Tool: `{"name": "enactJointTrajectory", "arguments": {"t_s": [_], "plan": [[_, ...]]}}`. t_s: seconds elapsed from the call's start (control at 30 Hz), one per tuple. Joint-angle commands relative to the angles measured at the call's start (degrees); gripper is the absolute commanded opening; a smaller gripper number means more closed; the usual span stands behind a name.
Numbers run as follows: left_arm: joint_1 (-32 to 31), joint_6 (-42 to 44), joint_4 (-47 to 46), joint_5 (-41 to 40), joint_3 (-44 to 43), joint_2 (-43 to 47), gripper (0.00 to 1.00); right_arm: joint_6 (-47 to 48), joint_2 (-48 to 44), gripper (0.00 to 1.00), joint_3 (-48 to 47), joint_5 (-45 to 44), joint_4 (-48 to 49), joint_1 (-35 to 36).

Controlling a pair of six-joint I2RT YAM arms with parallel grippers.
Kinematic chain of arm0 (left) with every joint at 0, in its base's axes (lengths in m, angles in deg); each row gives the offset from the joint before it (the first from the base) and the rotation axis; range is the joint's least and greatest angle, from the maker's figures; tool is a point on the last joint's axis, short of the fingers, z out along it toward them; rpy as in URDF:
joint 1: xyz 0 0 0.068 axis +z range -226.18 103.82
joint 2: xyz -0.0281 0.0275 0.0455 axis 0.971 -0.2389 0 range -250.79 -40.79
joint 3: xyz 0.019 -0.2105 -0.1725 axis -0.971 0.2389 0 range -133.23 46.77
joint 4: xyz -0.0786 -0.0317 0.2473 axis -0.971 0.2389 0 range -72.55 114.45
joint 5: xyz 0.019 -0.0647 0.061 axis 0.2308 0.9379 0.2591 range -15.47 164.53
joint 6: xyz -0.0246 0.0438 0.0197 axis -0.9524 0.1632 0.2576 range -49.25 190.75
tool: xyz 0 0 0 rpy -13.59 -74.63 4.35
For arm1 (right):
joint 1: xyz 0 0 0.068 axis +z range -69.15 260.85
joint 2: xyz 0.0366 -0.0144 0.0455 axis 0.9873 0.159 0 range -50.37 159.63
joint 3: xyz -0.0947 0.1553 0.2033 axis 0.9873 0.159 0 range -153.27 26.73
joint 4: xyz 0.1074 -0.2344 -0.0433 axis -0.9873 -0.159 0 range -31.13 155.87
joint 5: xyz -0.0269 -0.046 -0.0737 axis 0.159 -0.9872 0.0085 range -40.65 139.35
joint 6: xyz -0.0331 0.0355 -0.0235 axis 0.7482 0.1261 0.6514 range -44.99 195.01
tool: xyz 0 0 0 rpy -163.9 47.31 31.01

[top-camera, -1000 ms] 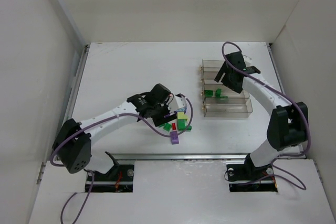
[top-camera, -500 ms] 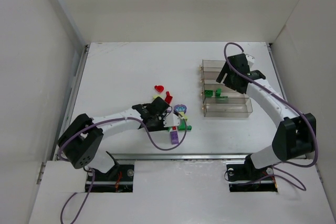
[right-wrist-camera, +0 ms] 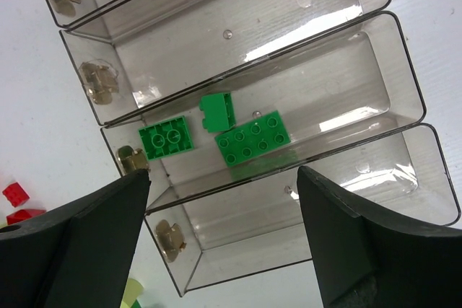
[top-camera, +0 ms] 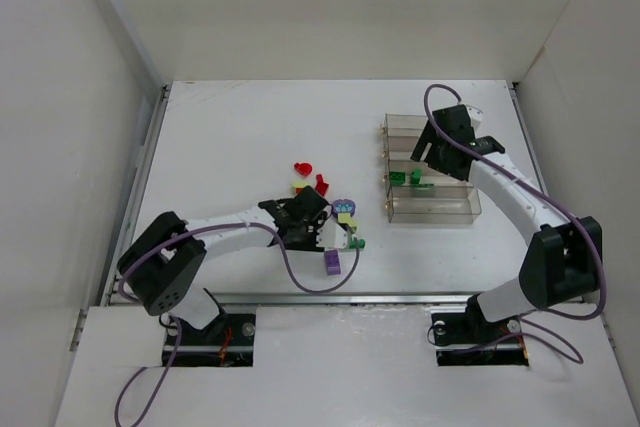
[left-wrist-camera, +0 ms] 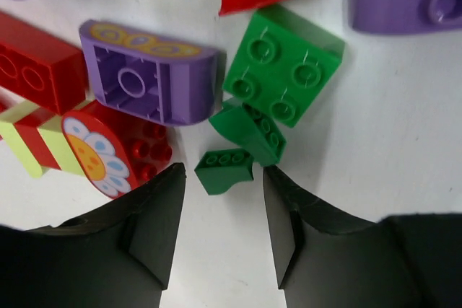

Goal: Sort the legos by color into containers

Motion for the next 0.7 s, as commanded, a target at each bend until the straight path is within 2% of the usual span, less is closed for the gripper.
{"name": "enactJointTrajectory", "arguments": {"t_s": [0.0, 0.17, 0.2, 0.27, 0.43, 0.67], "plan": [[-0.86, 1.75, 0.82, 1.96, -1.07, -1.1, 0.45, 0.79, -1.61, 0.88, 0.16, 0.31, 2.45, 0.42], [-0.86, 1.75, 0.82, 1.96, -1.61, -3.21, 0.23, 0.79, -1.61, 0.88, 0.16, 0.31, 2.45, 0.42], [-0.86, 1.75, 0.82, 1.44, -1.08, -3.82, 0.11, 0.79, -1.61, 0.88, 0.16, 0.31, 2.45, 0.42], [-0.86, 0.61, 0.82, 1.43, -1.08, -3.83, 0.0, 0.79, -2.14, 0.88, 0.16, -0.21, 1.83, 0.42], [-0.86, -3.07, 4.68, 1.43, -2.39, -3.83, 0.0, 0.79, -2.14, 0.88, 0.16, -0.22, 1.83, 0.42], [0.63, -9.58, 11.71, 2.57, -9.93, -3.83, 0.0, 0.79, -2.14, 0.88, -0.45, 0.31, 1.83, 0.42]]}}
